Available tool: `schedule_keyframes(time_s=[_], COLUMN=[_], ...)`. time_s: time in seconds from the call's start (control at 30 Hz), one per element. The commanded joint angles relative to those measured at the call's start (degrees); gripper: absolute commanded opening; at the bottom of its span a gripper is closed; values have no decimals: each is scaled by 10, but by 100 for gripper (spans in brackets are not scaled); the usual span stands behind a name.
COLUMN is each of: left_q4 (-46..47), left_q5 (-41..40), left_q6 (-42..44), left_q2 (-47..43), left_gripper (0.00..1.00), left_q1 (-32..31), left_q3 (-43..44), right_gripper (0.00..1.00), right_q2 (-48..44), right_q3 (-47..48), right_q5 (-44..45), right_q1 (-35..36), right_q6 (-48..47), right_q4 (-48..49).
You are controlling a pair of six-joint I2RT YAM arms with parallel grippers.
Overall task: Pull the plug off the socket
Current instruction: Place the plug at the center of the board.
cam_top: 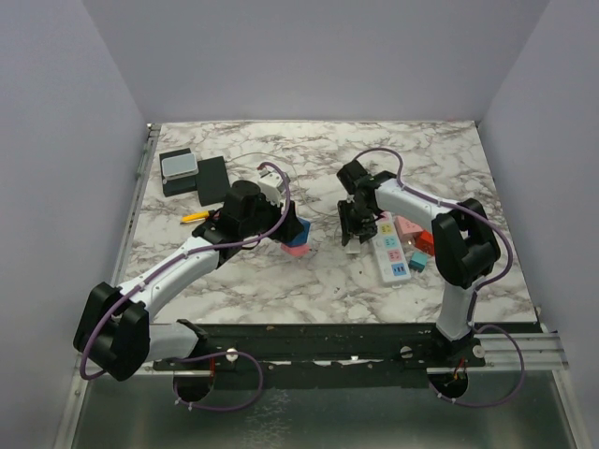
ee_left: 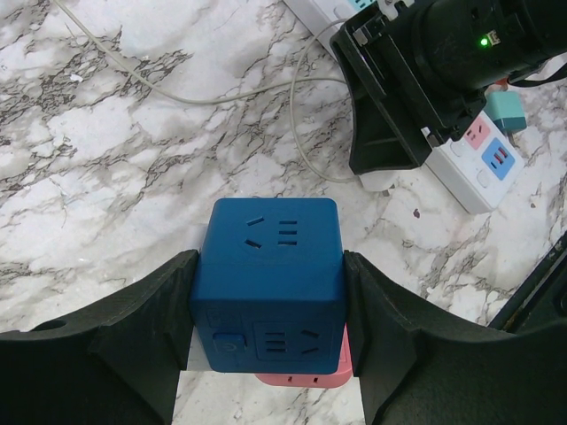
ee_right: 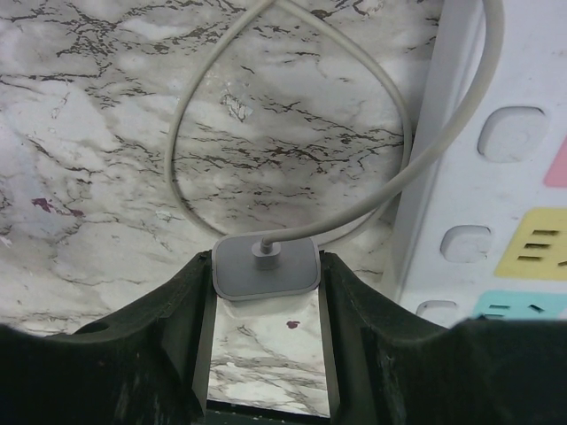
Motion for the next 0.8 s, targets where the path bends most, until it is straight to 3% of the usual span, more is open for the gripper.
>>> schedule_keyframes(time_s=[0.0,0.2,0.63,0.77], left_q4=[8,8,9,18], left_q5=[16,14,-14,-3], left_q6=[-8,-9,-7,4], left_q2=[-3,-2,-18,-33], left_gripper=[0,0,0,0], left_q1=[2,2,2,1], left_q3=[9,9,6,1], right_gripper=[46,66,74,79], right_q2=[1,-22,-135,-200], right_q3=[12,0,-42,-74], right_q5=[27,14,55,33], right_q1=[7,9,8,9], right_q6=[8,11,46,43], right_q4=[-8,13,54,107])
